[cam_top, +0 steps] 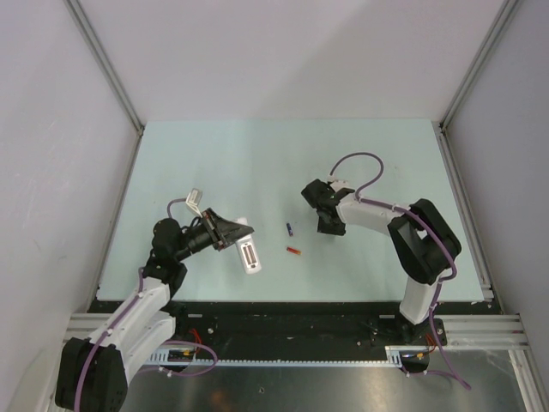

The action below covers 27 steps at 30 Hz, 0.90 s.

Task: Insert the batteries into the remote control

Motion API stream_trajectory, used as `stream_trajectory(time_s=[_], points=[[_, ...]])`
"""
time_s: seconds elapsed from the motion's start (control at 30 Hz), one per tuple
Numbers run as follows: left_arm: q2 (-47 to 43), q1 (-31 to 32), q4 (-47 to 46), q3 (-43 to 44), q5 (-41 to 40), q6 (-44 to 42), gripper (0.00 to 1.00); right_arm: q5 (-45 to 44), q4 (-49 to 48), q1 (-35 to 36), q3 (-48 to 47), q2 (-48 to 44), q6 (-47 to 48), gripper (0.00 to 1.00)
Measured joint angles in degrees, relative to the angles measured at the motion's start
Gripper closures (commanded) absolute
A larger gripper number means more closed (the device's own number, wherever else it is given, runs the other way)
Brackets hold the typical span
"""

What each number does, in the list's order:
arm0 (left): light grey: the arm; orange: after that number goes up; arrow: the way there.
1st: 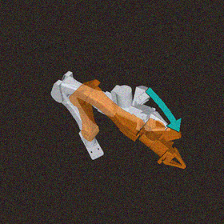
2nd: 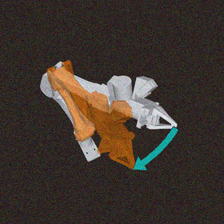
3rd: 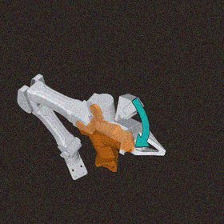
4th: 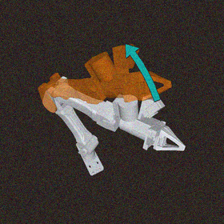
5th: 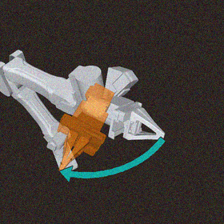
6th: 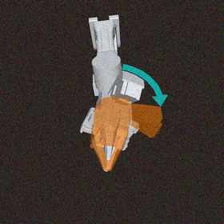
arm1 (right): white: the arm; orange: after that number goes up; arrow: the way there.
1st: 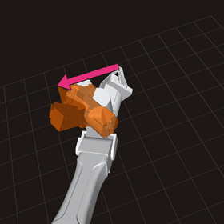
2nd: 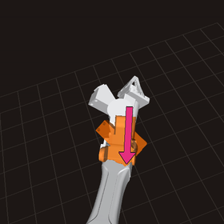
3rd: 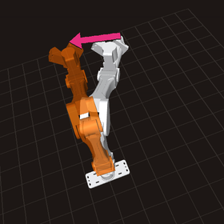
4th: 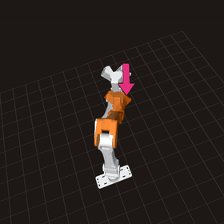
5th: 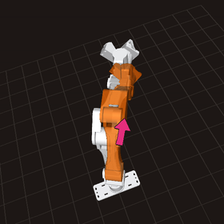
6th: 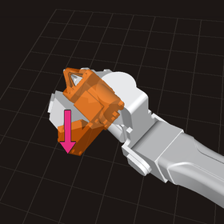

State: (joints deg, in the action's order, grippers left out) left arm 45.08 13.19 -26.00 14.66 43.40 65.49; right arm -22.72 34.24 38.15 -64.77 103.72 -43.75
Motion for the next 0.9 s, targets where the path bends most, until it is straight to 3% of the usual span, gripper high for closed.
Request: stream_trajectory(time_s=[0.17, 0.53, 0.77, 0.9], points=[[0.70, 0.02, 0.00, 0.00, -0.28, -0.02, 1.00, -2.36, 2.40, 0.04, -1.55, 1.05, 2.21, 0.63], [1.53, 0.00, 0.02, -0.02, -0.37, -0.13, 1.00, -4.09, 4.24, 0.72, -3.67, 3.02, 3.93, 0.80], [1.92, 0.00, 0.02, -0.04, -0.35, -0.17, 1.00, -5.75, 4.61, 2.12, -4.07, 3.61, 3.89, 1.00], [2.10, 0.00, 0.02, -0.04, -0.37, -0.39, 1.00, -6.40, 4.61, 2.51, -4.04, 3.63, 3.96, 1.00]])
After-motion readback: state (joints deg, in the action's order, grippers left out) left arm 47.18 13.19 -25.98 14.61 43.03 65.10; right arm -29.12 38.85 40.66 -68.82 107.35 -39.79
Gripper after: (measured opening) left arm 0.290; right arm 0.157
